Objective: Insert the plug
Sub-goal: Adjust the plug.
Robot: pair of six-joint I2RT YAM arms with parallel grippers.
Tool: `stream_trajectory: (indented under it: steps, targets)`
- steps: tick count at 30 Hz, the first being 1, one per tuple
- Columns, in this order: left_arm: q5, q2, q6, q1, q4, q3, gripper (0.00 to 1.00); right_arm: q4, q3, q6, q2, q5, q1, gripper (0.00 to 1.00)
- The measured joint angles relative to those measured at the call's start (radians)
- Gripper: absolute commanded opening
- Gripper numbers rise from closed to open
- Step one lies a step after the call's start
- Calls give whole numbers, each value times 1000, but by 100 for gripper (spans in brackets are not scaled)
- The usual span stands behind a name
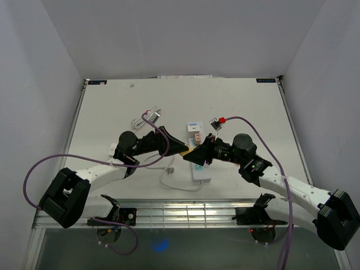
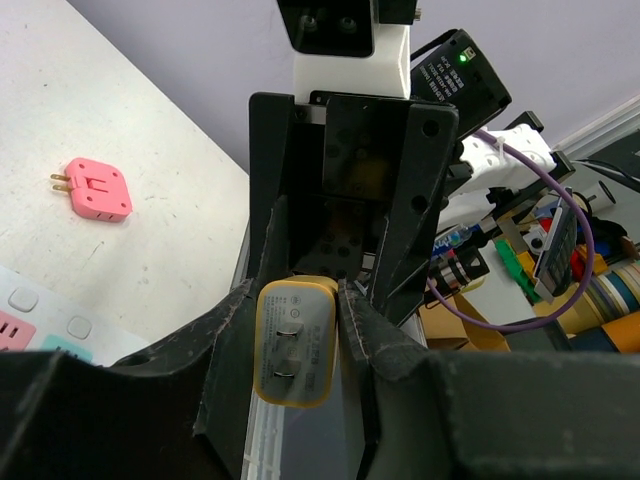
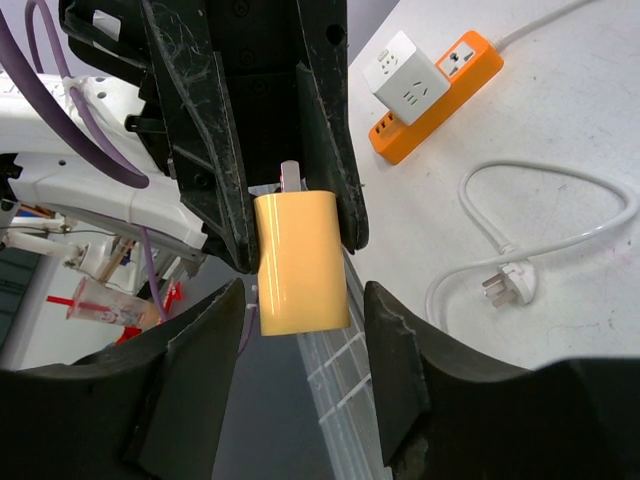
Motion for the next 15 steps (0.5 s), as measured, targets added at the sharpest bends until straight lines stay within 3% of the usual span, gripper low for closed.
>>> stream_trajectory:
  steps: [5,15]
  targets:
    - [0,0,2,-1,-9,0,0,0,0,-11,0,9,0,70]
    - [0,0,2,-1,-13,0,0,0,3,-14,0,21,0,72]
